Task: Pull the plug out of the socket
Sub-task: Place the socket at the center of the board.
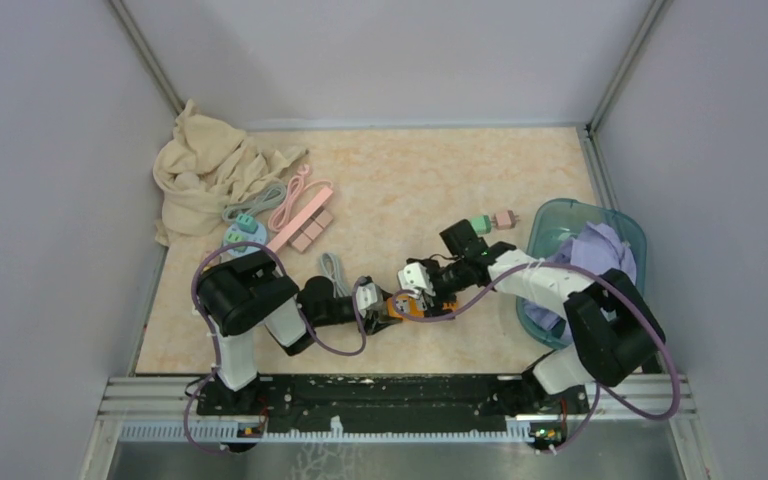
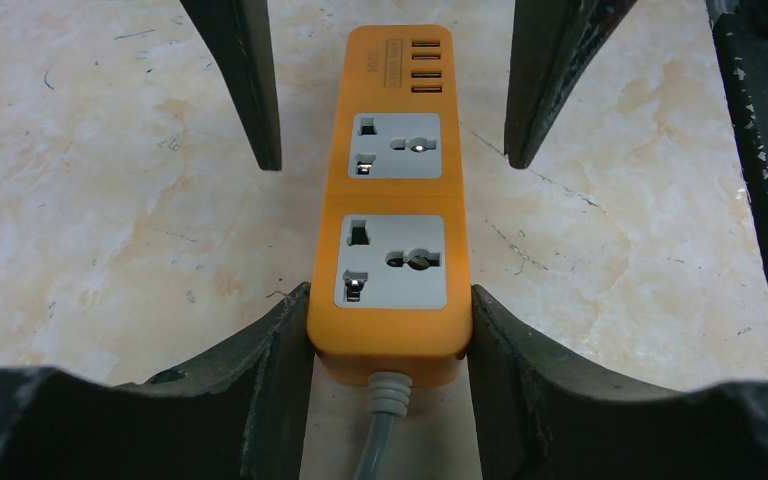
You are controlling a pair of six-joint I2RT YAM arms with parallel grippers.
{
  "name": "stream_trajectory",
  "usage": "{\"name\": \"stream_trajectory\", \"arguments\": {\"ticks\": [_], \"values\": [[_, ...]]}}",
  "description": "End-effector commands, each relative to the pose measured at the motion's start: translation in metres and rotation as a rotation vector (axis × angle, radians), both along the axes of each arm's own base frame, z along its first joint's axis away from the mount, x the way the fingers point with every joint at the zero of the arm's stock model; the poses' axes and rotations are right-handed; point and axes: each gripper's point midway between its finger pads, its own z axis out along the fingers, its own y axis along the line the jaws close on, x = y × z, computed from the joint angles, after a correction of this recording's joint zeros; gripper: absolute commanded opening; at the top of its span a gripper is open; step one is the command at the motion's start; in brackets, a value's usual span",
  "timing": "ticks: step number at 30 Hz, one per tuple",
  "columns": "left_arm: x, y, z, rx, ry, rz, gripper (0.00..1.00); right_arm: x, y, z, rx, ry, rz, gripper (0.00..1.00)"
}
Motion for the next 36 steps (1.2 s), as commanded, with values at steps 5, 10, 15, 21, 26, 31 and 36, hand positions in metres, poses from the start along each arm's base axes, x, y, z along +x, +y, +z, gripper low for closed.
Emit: {"name": "stream_trajectory", "arguments": {"ticks": [5,10,15,21,26,31,36], "values": [[0.0,-0.001,0.005,-0.027,-0.012,-0.013,0.04,0.009,0.012,-0.012,-0.085,-0.061,0.005,0.8],[0.0,-0.001,0.005,-0.028,-0.013,-0.01,0.04,0.011,0.015,-0.017,-0.111,-0.056,-0.018,0.69],[0.0,-0.001,0.006,-0.03,-0.014,-0.01,0.04,0.012,0.018,-0.019,-0.13,-0.057,-0.024,0.59],[0.0,0.0,0.006,-0.034,-0.016,-0.007,0.05,0.014,0.022,-0.017,-0.134,-0.052,-0.037,0.39],[0.001,0.001,0.012,-0.051,0.001,0.014,0.38,0.016,0.024,-0.014,-0.13,-0.047,-0.046,0.23],[0.0,0.005,0.022,-0.065,0.009,0.029,0.71,0.015,0.027,-0.009,-0.117,-0.028,-0.05,0.18],[0.0,0.01,0.039,-0.075,0.009,0.059,0.92,0.014,0.029,-0.007,-0.108,-0.012,-0.049,0.16]]}}
